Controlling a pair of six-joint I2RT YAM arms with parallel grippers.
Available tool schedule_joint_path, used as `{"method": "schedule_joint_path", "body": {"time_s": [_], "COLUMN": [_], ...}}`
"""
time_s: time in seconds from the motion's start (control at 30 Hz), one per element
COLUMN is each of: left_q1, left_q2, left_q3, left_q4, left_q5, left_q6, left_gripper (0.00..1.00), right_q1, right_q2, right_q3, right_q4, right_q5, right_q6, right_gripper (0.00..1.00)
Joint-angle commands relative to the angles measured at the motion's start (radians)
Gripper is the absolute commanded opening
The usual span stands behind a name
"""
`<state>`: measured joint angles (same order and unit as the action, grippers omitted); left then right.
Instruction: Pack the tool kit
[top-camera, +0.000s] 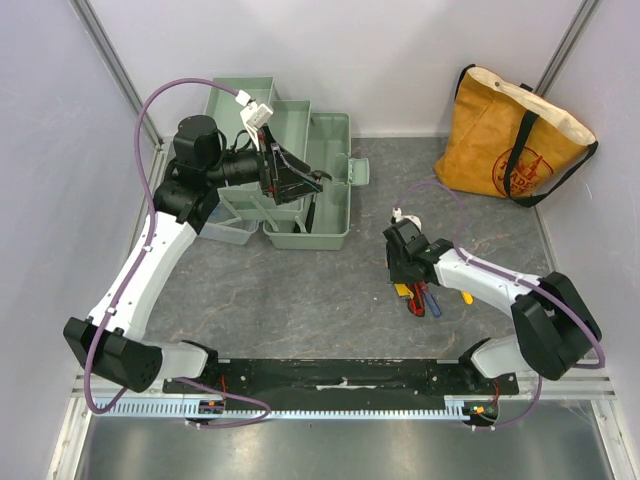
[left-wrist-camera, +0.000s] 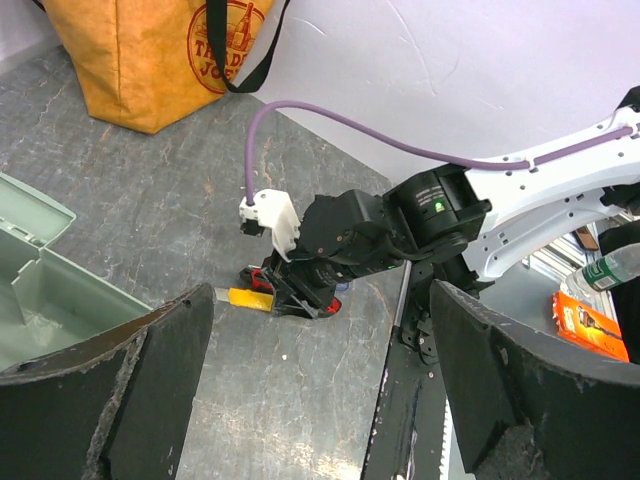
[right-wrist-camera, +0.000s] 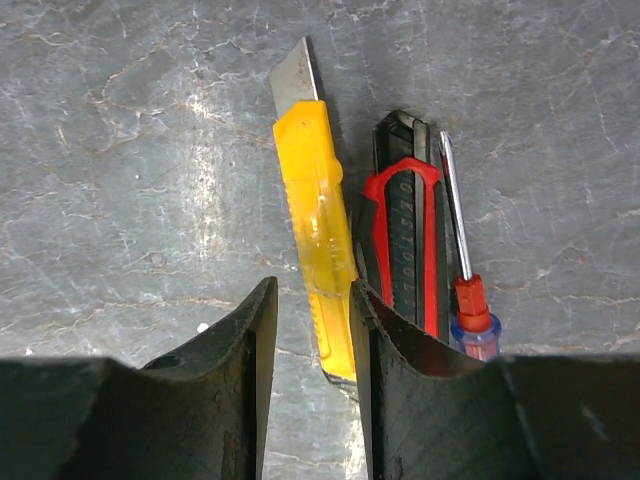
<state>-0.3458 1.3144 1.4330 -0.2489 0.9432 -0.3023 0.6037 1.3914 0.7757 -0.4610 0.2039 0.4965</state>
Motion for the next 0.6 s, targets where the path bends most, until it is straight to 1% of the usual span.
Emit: {"method": "schedule_joint_path", "body": {"time_s": [0.0, 0.3, 0.57], "left_q1": [-0.004, -0.002, -0.005], "left_q2": [-0.023, -0.029, -0.026], "left_q3": [-0.005, 0.001, 0.033], "left_q4": [0.037, 0.002, -0.052], "left_q5": [-0.006, -0.037, -0.056], "left_q6": [-0.021, 0.009, 0.052], "left_gripper": [0.93, 0.93, 0.93], "right_q1": [-0.001, -0.001, 0.002], "right_q2": [0.043, 0.11, 0.152], "right_q3": [-0.006, -0.015, -0.024], "right_q4": [0.084, 0.104, 0.12], "right_q5": [0.012, 0.041, 0.025], "right_q6": [-0.033, -0.047, -0.079], "right_gripper": [0.41, 0.43, 0.43]}}
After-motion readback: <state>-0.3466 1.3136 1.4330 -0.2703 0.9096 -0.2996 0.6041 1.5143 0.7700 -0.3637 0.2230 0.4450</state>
